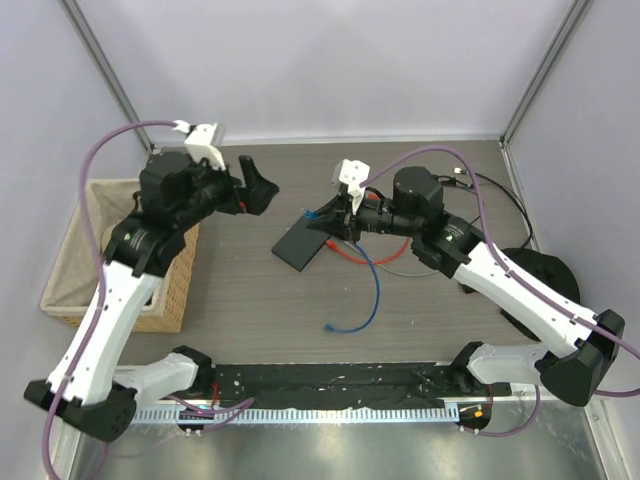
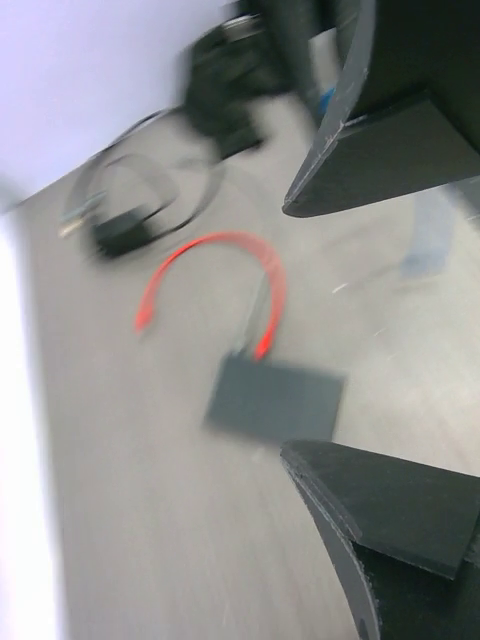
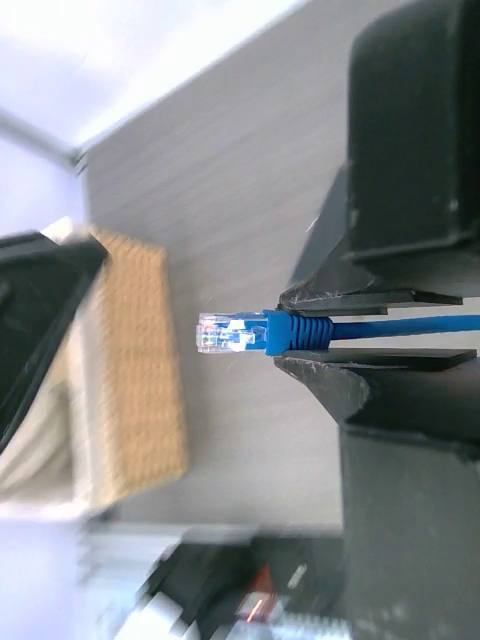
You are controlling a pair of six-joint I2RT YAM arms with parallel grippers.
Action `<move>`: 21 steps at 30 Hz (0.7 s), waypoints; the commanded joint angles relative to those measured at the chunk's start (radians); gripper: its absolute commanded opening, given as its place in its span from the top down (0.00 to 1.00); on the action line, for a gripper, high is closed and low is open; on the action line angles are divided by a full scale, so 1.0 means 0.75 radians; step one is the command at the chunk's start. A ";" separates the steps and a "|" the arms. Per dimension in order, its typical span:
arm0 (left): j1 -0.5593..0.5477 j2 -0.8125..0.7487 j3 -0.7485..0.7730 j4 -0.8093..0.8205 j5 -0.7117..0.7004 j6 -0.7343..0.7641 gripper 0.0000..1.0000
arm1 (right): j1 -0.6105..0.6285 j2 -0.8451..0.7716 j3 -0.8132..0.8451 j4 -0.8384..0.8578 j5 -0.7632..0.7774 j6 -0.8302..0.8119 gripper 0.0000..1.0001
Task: Insert the plug into the switch port
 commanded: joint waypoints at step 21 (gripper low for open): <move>0.008 0.058 -0.502 0.267 -0.382 0.004 0.01 | 0.044 0.537 -0.450 0.394 0.559 0.369 0.99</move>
